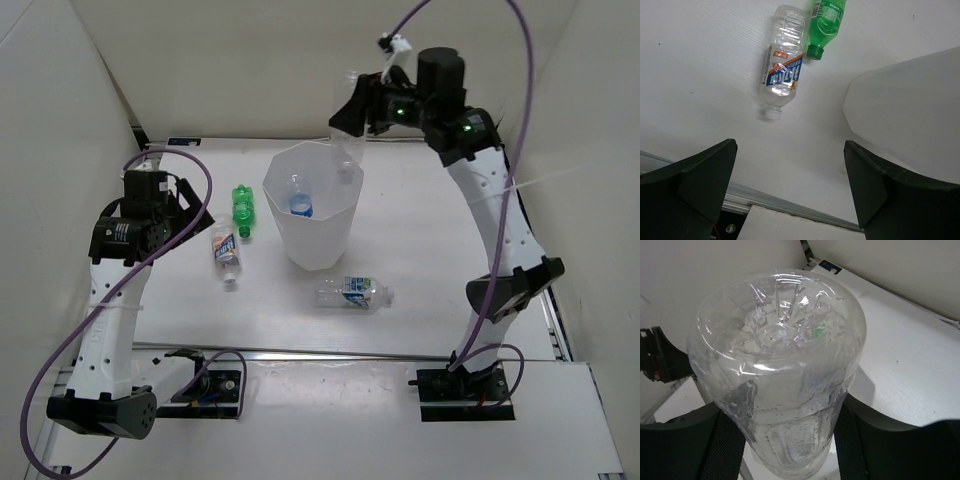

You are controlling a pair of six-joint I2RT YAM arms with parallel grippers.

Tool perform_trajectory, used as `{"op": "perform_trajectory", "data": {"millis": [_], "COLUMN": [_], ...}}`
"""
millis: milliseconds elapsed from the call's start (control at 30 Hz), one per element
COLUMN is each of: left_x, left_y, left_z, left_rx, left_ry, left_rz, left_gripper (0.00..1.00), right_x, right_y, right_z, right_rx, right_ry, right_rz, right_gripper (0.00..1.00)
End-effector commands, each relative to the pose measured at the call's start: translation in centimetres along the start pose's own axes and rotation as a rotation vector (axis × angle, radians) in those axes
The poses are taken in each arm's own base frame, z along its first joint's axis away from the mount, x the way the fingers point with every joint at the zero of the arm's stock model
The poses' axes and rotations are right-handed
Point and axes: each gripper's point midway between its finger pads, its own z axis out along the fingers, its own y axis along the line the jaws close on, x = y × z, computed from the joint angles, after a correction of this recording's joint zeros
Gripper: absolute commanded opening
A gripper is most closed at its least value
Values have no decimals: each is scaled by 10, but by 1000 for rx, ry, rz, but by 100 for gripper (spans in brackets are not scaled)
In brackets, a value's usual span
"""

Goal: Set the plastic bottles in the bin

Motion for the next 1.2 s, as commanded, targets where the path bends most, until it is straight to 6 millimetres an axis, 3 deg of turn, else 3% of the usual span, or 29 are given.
{"op": "perform_trajectory", "data": {"millis": [0, 100, 133, 233, 433, 533, 567, 667, 733, 800, 933, 1067, 1100, 1133, 1167], "left_x": [-7, -3, -4, 1, 6, 7, 7, 6, 9, 9, 7, 5, 7, 7, 9], "left_y": [-6, -2, -1, 5, 16, 19, 19, 19, 20, 20, 19, 18, 19, 19, 20], "left_z": [-15, -21, -23, -24, -32, -35, -35, -37, -35, -35, -35, -35, -33, -33, -31], "left_rx": [46, 44, 41, 20, -12, -19, -19, -14, -19, -19, -14, -9, -14, -14, -19], "left_ry": [-41, -37, -49, -37, -42, -47, -47, -54, -47, -47, -54, -62, -55, -54, -47], "left_rz": [6, -3, -4, -1, 0, 0, 0, -1, 0, 0, -1, -3, -1, -1, 0], "left_gripper": [99, 99, 99, 99, 99, 99, 99, 99, 99, 99, 99, 99, 99, 99, 99], "right_x": [-14, -1, -1, 9, 45, 50, 49, 49, 51, 50, 30, -18, -11, -22, -24], "right_y": [22, 19, 18, 15, -19, -27, -29, -31, -38, -40, -38, -38, -48, -47, -67], "right_z": [22, 44, 47, 62, 84, 88, 88, 88, 91, 90, 76, 24, 17, -7, -27], "right_rx": [-22, -2, -2, 12, 101, 127, 142, 153, 185, 194, 242, 401, 461, 517, 649], "right_ry": [-73, -49, -48, -29, 53, 59, 55, 53, 54, 53, -1, -151, -142, -192, -215], "right_rz": [-172, -220, -219, -214, -178, -175, -164, -164, -150, -150, -165, -187, -172, -163, -155], "right_gripper": [28, 31, 36, 36, 50, 70, 82, 82, 99, 100, 100, 100, 100, 100, 100]}}
